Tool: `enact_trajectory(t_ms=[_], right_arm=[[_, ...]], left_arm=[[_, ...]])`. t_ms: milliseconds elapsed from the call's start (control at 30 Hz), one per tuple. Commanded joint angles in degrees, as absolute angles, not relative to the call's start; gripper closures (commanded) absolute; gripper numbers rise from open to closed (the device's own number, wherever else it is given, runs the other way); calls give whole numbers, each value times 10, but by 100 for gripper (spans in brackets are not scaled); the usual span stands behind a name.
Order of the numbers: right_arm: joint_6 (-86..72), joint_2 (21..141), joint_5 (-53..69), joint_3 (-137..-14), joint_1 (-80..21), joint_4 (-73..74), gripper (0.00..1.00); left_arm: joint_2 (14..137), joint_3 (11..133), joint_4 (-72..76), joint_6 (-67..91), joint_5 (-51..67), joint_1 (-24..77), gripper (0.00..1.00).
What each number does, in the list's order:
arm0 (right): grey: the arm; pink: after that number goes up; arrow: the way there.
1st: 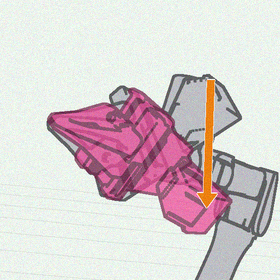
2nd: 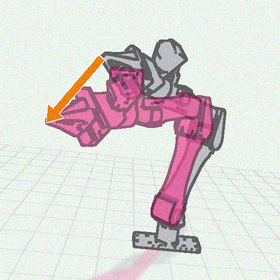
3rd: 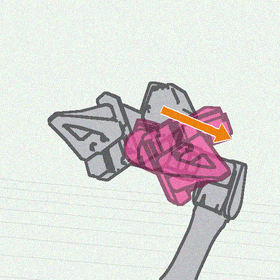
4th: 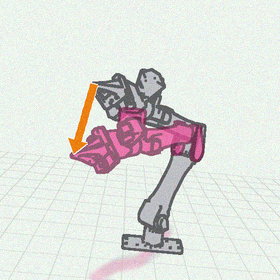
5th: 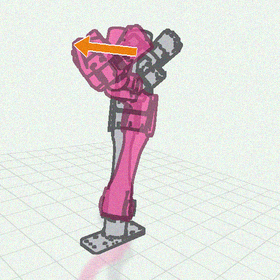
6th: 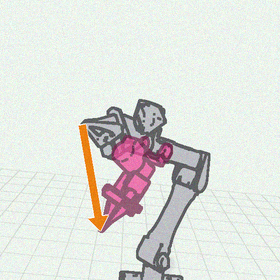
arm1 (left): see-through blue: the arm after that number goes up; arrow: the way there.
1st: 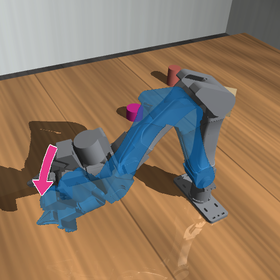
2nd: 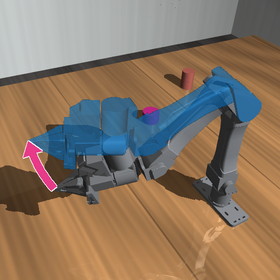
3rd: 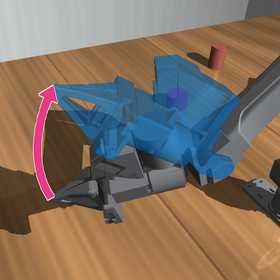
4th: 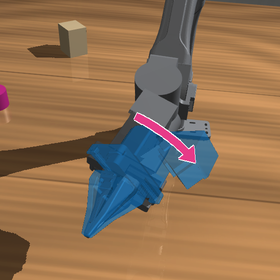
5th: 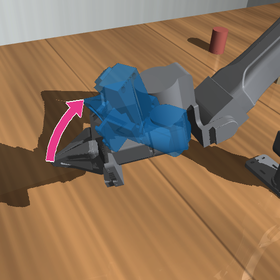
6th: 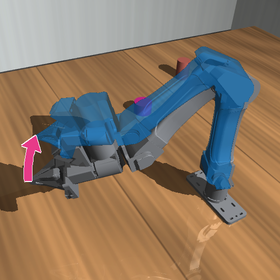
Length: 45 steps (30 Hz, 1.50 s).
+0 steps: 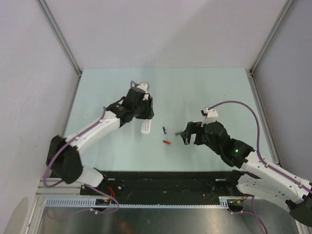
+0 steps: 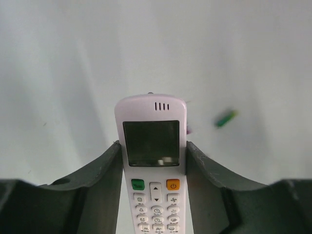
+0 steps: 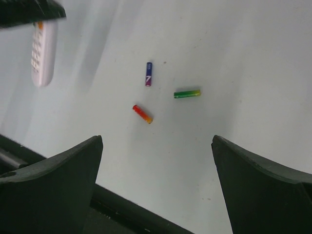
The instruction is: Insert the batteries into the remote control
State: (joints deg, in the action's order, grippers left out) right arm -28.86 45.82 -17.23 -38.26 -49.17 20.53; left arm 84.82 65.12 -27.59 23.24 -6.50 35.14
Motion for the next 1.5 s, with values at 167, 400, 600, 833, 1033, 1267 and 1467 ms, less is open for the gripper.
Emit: enact_trajectory(t_ms=[167, 400, 600, 833, 1033, 1267, 1467], right_arm=[[-310, 393, -23, -391, -474, 105, 0], [-346, 353, 168, -389, -382, 56, 0], [-394, 358, 282, -370, -330, -30, 3], [-367, 388, 203, -385, -418, -13, 3], [-308, 431, -42, -452, -567, 58, 4], [-275, 479, -235, -493, -651, 61, 5], [-244, 556, -303, -536, -676, 55, 6]], left_arm=[[694, 616, -82, 292, 173, 349, 100], [606, 509, 138, 380, 311, 338, 100], [573, 468, 230, 437, 352, 338, 100], [550, 460, 242, 446, 318, 344, 100], [551, 450, 235, 440, 282, 353, 100], [541, 439, 221, 435, 221, 359, 100], [538, 439, 208, 436, 199, 367, 100]])
